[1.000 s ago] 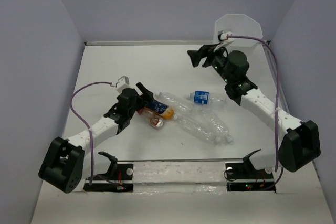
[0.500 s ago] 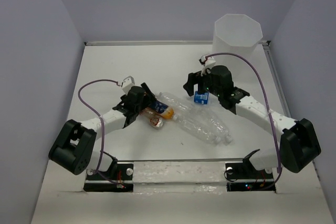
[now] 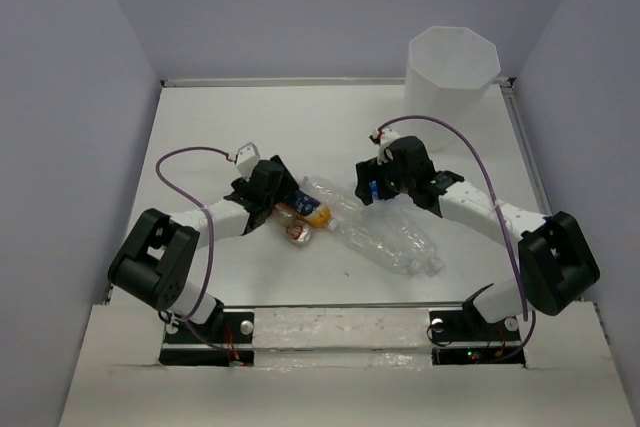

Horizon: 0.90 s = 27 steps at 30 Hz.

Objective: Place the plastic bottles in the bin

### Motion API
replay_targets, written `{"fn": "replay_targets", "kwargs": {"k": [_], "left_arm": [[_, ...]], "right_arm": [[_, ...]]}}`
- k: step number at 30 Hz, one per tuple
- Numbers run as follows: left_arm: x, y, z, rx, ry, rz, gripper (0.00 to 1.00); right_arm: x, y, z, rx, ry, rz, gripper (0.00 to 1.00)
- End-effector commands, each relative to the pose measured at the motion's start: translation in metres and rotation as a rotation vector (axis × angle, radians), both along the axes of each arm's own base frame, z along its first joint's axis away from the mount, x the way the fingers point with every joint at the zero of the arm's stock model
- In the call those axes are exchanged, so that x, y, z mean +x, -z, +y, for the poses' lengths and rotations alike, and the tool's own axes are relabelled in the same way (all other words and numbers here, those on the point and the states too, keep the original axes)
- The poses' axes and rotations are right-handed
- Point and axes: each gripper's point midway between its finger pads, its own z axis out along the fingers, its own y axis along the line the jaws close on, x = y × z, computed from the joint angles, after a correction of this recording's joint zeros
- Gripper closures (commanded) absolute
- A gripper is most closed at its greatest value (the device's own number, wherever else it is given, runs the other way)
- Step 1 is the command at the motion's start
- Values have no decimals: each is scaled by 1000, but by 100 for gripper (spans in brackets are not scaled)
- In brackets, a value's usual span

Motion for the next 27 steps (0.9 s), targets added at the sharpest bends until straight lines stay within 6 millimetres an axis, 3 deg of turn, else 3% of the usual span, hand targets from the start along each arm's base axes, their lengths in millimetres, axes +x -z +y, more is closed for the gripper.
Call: {"fn": "replay_targets", "kwargs": {"k": [1, 6, 9, 14, 20, 27], "left_arm": [[17, -14, -1, -6, -45, -64, 1], [21, -5, -1, 2, -57, -52, 9], [24, -7, -1, -2, -67, -62, 15], [24, -20, 6, 10, -88, -98, 35], [22, -52, 22, 38, -135, -176, 47], [15, -94, 31, -8, -156, -288, 62]], "right_arm": [[5, -31, 13, 57, -33, -56, 12], [-1, -44, 23, 97, -49, -78, 12], [-12, -54, 39, 117, -99, -101, 12], [-25, -69, 57, 129, -163, -135, 12], [-33, -81, 67, 145, -196, -156, 12], [-47, -109, 79, 151, -247, -215, 12]]}}
